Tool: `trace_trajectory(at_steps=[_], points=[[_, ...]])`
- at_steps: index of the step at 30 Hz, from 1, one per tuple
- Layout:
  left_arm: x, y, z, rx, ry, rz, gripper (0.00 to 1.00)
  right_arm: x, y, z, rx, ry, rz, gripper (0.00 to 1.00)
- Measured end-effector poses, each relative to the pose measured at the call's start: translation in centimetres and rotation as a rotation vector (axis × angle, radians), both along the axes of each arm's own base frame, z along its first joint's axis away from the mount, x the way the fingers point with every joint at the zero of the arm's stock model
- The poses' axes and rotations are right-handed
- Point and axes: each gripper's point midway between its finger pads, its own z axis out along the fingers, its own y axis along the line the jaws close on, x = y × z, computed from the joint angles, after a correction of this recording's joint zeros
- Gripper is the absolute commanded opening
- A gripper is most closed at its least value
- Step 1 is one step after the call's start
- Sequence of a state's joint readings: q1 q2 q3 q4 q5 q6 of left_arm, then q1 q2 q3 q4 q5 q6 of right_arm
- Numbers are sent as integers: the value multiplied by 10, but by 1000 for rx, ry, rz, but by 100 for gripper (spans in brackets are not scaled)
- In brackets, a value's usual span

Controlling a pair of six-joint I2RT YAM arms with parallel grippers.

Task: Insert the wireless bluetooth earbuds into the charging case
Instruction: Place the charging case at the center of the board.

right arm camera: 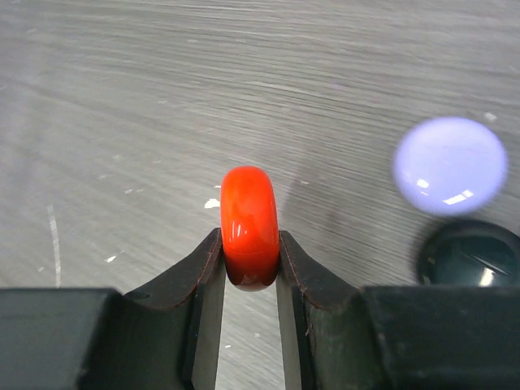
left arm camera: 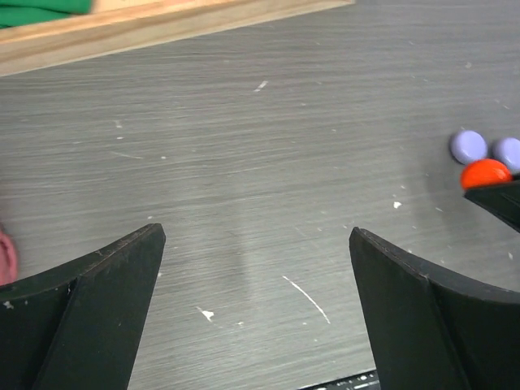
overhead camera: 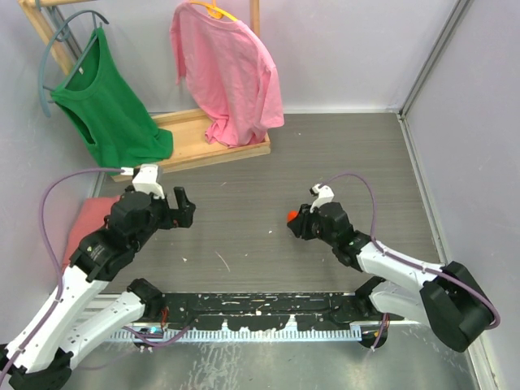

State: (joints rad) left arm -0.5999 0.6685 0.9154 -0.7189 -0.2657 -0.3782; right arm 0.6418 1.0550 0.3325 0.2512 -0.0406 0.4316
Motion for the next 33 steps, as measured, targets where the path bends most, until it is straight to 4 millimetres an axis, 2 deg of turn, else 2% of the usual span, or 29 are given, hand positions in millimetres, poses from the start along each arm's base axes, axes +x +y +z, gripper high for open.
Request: trace_trajectory(at_steps=[4,10,15,17,21,27,29,30,33], points=[[1,19,-4,39,-26,79,98,9,-21,-22,-32,85,-112,7],[2,32,-14,93,-17,136,98,8,-35,-55,-83,197,-190,13],[2,40,-20,128,-10,160,98,18,-43,-58,-62,215,-273,38],[2,43,-21,135,-9,173,98,20,-45,-58,-54,220,-293,46],[2,49,-19,141,-16,201,98,21,-47,-54,-49,222,-307,61],[-1,56,-11,113,-49,236,98,9,-58,-41,-66,219,-319,82],[-3,58,-8,101,-61,244,98,6,-62,-28,-61,196,-324,97],[-4,59,-7,95,-68,247,98,6,-63,-20,-59,180,-327,100],[-9,62,-3,81,-80,250,98,6,-71,13,-55,111,-339,100]])
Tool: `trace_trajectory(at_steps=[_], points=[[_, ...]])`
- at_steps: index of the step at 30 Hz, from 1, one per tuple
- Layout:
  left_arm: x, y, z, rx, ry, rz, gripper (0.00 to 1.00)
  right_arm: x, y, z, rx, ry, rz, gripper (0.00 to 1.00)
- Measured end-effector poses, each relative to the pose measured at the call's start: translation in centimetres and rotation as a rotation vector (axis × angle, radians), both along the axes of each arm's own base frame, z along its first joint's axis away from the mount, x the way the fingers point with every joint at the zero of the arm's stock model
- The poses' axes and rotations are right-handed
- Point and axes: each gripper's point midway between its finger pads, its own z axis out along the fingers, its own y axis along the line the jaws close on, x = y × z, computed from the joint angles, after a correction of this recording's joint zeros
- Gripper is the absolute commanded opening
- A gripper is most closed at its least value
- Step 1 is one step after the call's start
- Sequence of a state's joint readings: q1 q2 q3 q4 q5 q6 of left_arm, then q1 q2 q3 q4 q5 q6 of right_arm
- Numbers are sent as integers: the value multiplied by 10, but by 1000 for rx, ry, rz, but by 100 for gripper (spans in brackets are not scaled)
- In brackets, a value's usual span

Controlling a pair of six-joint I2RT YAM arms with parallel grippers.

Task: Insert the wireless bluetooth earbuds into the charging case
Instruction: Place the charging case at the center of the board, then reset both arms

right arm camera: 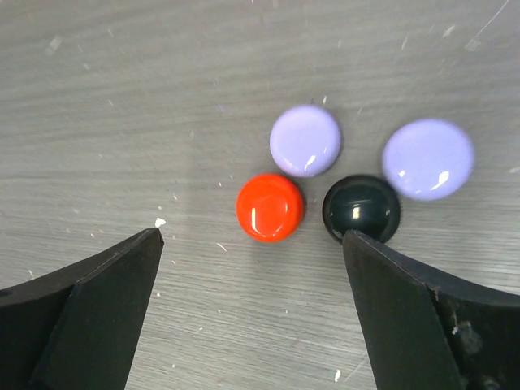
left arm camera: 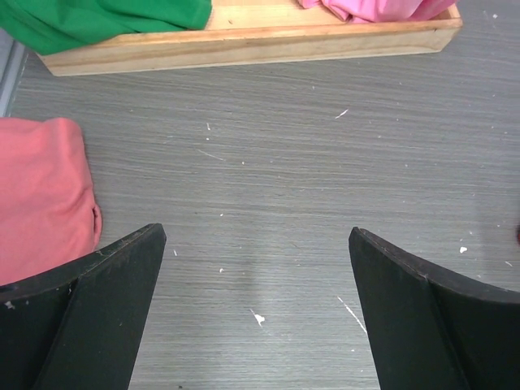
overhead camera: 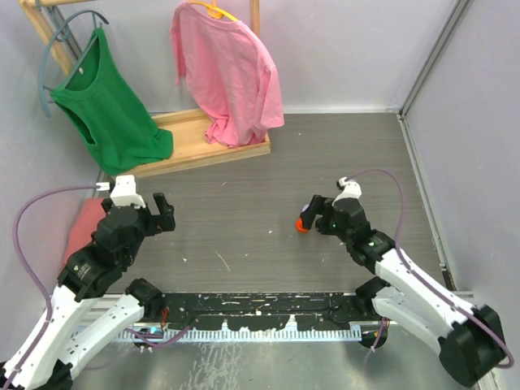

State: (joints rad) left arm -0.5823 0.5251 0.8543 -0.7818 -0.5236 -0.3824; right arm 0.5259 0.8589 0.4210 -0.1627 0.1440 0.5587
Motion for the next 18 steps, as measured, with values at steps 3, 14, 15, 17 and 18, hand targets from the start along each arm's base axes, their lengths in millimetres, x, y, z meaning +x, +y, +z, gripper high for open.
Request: trace_trajectory(at_steps=[3,14,15,17,18], points=[[-8,4,8,-29,-25,-1,98,2,-13,43,-15,-93,-36,100],[-60,33,66,-256,-303,-15,98,-20,-71,170,-81,-392,-167,100],[-64,35,69,-269,-325,-15,98,-24,-77,174,-83,-414,-178,100],[-69,39,72,-292,-360,-16,98,-31,-85,182,-82,-457,-195,100],[-71,40,72,-298,-369,-16,98,-34,-89,185,-80,-474,-201,100]])
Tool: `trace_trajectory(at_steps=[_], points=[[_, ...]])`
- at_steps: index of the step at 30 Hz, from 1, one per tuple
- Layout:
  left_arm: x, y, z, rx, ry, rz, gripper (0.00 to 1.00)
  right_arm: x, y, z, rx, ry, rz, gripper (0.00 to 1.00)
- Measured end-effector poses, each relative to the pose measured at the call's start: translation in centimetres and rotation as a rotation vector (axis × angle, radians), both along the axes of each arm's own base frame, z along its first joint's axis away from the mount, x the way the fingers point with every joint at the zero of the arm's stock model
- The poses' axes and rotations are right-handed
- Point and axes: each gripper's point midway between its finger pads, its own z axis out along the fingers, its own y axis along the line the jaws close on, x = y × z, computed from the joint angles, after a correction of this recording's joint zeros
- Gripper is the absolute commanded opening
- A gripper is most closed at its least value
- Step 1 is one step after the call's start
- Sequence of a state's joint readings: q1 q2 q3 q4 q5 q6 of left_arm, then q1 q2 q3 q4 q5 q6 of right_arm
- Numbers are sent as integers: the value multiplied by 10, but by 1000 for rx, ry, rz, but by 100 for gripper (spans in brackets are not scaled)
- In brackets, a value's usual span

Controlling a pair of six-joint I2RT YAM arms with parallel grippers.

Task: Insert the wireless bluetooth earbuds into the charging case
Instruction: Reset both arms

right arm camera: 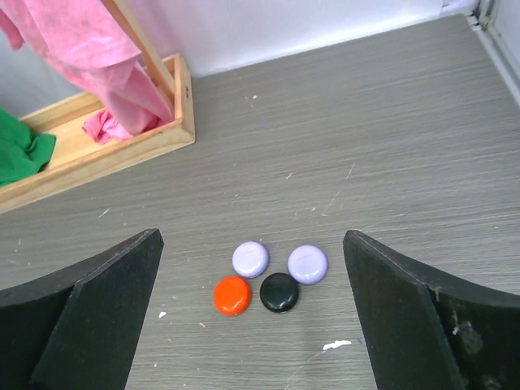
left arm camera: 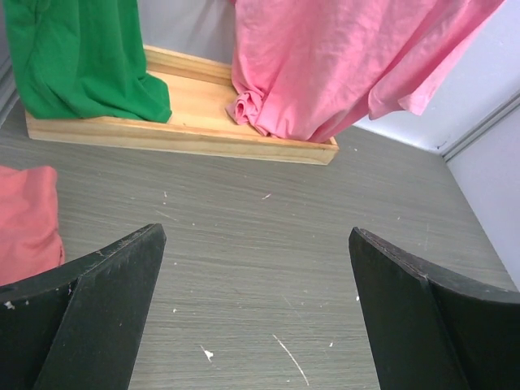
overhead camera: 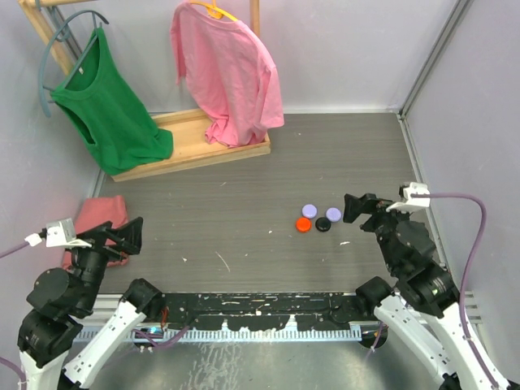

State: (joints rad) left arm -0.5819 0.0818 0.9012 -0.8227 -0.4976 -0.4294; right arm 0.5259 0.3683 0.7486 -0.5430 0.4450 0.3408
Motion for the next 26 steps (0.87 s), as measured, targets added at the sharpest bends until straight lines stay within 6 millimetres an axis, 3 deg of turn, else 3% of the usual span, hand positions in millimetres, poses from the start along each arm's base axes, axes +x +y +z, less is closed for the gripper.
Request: trace_trajectory(at_steps=[12,26], points=[[12,-8,-30,27,40,0,98,-17,-21,10,-16,-123,-34,100],[12,-7,-24,13,6,3,98,-15,-20,10,-37,-127,-31,100]])
